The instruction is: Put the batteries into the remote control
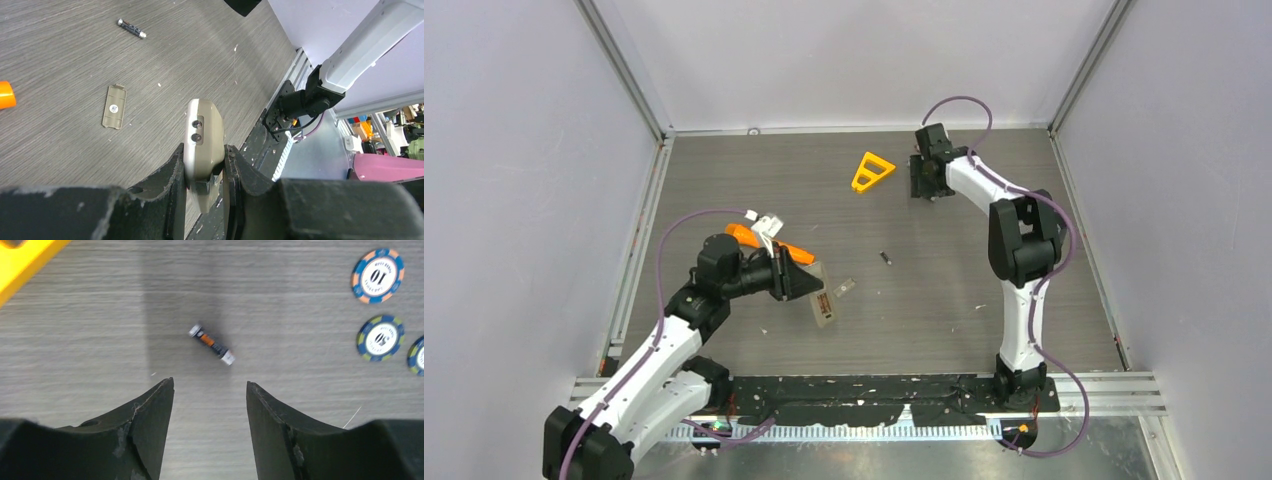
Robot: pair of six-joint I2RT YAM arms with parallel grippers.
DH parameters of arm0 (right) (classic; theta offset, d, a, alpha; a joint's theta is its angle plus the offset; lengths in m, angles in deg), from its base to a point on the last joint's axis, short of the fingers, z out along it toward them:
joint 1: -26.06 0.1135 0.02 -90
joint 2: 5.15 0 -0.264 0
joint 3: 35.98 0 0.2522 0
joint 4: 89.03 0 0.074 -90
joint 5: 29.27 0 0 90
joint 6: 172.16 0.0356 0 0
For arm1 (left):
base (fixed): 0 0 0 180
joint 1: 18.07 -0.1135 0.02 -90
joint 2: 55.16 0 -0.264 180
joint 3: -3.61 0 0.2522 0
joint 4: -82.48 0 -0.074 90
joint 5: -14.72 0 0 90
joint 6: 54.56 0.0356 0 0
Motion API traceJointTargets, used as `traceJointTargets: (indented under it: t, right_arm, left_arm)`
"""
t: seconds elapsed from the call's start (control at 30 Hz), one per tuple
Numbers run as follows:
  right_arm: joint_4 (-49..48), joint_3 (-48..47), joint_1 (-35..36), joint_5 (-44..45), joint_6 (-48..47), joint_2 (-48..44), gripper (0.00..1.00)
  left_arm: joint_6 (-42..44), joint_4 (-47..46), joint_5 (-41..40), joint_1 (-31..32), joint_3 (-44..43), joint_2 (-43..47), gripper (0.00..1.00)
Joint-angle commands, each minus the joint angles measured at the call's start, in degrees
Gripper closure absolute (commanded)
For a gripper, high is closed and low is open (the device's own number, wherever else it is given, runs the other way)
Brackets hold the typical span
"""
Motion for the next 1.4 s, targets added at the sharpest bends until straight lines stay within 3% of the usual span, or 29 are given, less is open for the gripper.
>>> traceJointTargets:
  t: [0.0,0.2,0.47,0.6,0.73,0.87,1.0,1.07,1.23,1.37]
  right_arm:
    - [3.1,-7.7,-1.7,-0.5,-9.7,4.6,0.37]
    - [6.7,-15.8,-3.0,-4.2,-17.3,11.2,0.37]
    - [10.1,-16.3,-4.7,-13.3,-17.3,12.0,0.53]
    - [10.9,-16.4,-4.7,-13.7,-17.1,12.8,0.59]
    - [11.7,-17.2,-4.7,-10.7,-16.1,13.6,0.79]
    - [9.5,-15.1,-4.7,-9.9,-15.0,11.8,0.92]
    - [3.5,-6.5,-4.7,-17.3,-15.1,4.8,0.95]
    - [-1.3,0.7,-4.7,-26.6,-14.7,-1.4,0.95]
    - [-14.1,21.3,-4.2,-43.4,-10.7,-22.4,0.94]
    - [-21.5,30.6,-2.9,-58.2,-9.5,-36.4,0.94]
  left_arm:
    - [-0.8,-3.4,1.5,-0.3,-2.0,-1.0,0.94]
    - [-1.0,-4.0,1.9,-0.3,-2.5,-2.5,0.94]
    - [-1.1,-4.2,1.9,-0.3,-2.7,-3.3,0.94]
    - [-1.1,-4.2,2.2,-0.4,-2.8,-3.1,0.94]
    - [-1.3,-4.2,2.1,-0.4,-2.6,-2.8,0.94]
    - [-2.4,-6.7,2.5,-0.4,-2.0,-2.7,0.94]
    - [-3.1,-8.6,3.3,-0.4,-1.5,-2.3,0.96]
    - [-3.1,-8.8,3.1,-0.5,-1.3,-1.6,0.96]
    - [-3.6,-8.9,2.4,-0.5,-0.6,0.4,0.96]
    - [-5.0,-10.0,2.4,-0.6,0.0,1.1,0.97]
